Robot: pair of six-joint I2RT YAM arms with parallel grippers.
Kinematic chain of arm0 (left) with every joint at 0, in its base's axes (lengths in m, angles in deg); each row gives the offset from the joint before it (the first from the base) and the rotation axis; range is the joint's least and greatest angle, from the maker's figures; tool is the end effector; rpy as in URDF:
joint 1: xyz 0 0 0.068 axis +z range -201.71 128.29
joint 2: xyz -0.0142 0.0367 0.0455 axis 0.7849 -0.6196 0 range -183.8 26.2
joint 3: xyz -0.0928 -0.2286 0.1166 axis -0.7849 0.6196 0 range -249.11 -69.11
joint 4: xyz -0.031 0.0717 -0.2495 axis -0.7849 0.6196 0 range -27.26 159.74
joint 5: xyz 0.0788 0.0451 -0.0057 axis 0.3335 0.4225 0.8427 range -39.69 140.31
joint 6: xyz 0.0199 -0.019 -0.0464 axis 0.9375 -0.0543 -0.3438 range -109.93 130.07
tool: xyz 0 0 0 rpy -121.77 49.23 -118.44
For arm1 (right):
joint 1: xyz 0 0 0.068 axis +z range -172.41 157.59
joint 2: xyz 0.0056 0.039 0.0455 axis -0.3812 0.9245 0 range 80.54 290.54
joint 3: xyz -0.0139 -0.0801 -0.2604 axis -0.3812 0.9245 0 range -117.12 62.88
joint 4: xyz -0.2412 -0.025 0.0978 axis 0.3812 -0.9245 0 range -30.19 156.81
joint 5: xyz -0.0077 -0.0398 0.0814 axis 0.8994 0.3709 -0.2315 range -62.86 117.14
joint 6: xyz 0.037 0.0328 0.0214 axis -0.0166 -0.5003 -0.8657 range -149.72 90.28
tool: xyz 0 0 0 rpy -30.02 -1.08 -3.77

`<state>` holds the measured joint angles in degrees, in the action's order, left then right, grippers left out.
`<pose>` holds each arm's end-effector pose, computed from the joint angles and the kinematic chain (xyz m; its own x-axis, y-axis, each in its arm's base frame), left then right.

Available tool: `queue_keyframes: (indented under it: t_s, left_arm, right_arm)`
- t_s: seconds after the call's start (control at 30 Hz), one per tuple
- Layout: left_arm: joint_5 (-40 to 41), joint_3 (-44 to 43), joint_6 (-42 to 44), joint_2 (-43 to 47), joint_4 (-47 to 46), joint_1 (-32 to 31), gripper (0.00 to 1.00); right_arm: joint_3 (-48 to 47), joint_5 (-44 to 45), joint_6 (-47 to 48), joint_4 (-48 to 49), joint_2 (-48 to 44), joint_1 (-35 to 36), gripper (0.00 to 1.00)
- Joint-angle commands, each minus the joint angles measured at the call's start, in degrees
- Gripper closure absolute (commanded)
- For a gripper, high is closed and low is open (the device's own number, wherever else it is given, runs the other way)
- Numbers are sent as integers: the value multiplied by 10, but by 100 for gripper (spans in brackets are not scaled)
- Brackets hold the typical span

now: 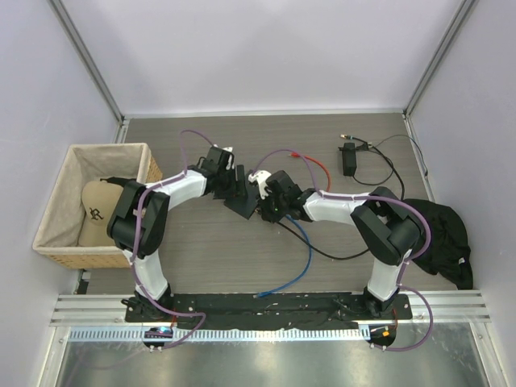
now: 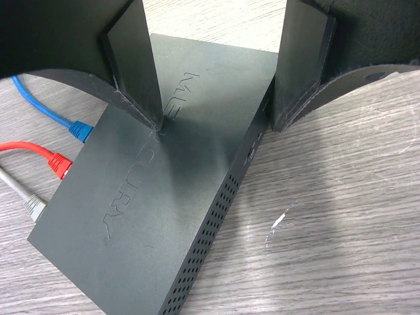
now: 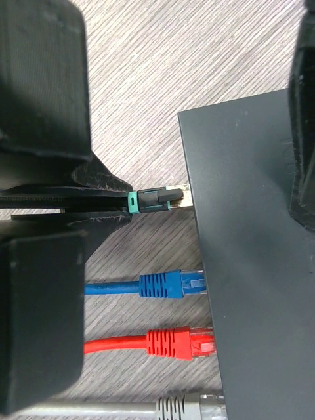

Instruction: Insert the plug into the switch port

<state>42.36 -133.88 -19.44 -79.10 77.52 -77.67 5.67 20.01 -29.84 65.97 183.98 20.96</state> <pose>0.3370 -0.1695 0.1647 -0.8918 -0.1085 -0.4393 0.0746 0.9223 -0.3793 0.2649 0.2565 0.1549 -0.5339 -0.5013 -0.6809 -0.7416 0.6644 0.0924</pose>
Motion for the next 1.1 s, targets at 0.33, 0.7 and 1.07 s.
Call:
queue_keyframes:
  t_s: [0.33,0.7,1.07]
  left_arm:
    - [-186,28,-70,-10,56,-119,33]
    - [-45,-2,-29,-38,121,-19,33]
    - [-15,-18,-27,-39,140,5,32]
  right_arm:
    - [-87,-12,-2,297,29,21,99]
    - [18,8,-12,118,-53,19,59]
    - [96,196,-150,-67,-267,-8,30]
